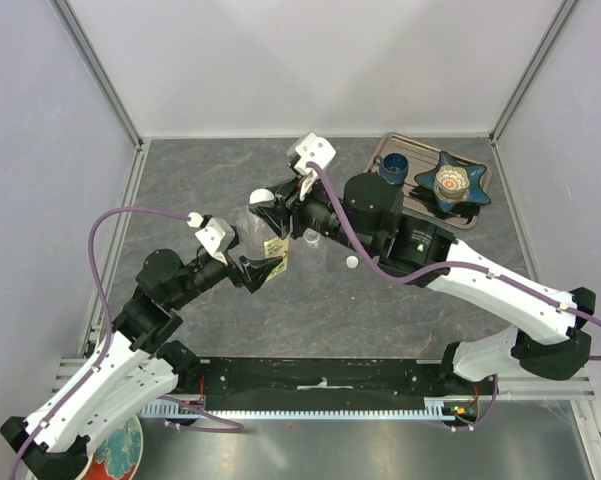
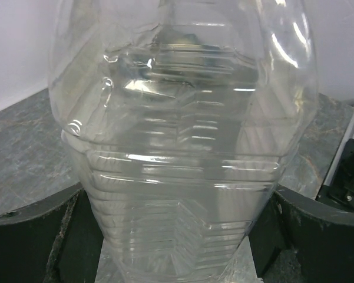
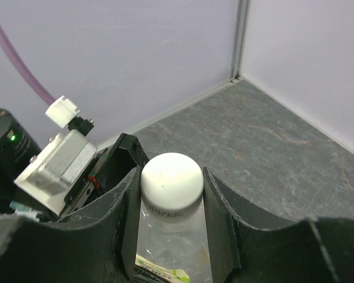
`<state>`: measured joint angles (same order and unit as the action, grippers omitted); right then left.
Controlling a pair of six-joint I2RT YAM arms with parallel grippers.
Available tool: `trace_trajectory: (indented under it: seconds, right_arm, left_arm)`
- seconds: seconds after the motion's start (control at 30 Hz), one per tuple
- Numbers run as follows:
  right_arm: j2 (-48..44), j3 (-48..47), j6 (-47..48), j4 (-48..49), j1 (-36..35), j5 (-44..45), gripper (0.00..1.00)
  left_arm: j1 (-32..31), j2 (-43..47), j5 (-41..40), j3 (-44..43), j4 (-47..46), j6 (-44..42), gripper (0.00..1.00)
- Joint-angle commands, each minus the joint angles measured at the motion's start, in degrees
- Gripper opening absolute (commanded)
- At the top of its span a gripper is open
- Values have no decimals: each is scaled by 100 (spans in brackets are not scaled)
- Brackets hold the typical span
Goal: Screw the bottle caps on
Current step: Screw the bottle cap onto the plastic bottle.
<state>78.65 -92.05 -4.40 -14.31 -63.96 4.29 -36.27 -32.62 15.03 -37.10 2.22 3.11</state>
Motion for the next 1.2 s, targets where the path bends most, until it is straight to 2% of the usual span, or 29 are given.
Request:
trace_trajectory:
  seconds: [0.0, 0.23, 0.37, 0.53, 0.6, 0.77, 0.9, 1.0, 1.1, 1.17]
  right_arm:
    - [325, 293, -675, -899, -652, 781, 0]
    - [932, -207, -1079, -1144, -1345, 2864, 0]
    - [1196, -454, -1150, -1285, -1505, 3481, 2]
    - [1153, -735, -1194, -1251, -1531, 3727, 34]
    - [995, -762, -1107, -1145, -1531, 3710, 44]
    - [722, -946, -817, -925, -1523, 3351, 58]
    - [546, -1104, -667, -986, -1514, 3122, 70]
    - [397, -1043, -597, -995, -1496, 2903, 74]
    - [134, -894, -404, -1004, -1435, 2569, 75]
    - [-25, -876, -272, -1144, -1207, 1885, 75]
  left_arm:
    - [138, 115, -1203, -280, -1373, 32, 2]
    - [138, 116, -1740, -315, -1382, -4, 2]
    - [147, 142, -1758, -342, -1356, 49, 2]
    - [155, 203, -1591, -307, -1320, 110, 2]
    - [164, 239, -1381, -254, -1303, 154, 2]
    - [164, 335, -661, -96, -1224, 295, 2]
    - [173, 335, -589, -60, -1154, 409, 2]
    - [173, 327, -475, -60, -1136, 427, 2]
    - [182, 318, -211, -95, -1083, 436, 2]
    - [182, 335, 166, -95, -1022, 514, 2]
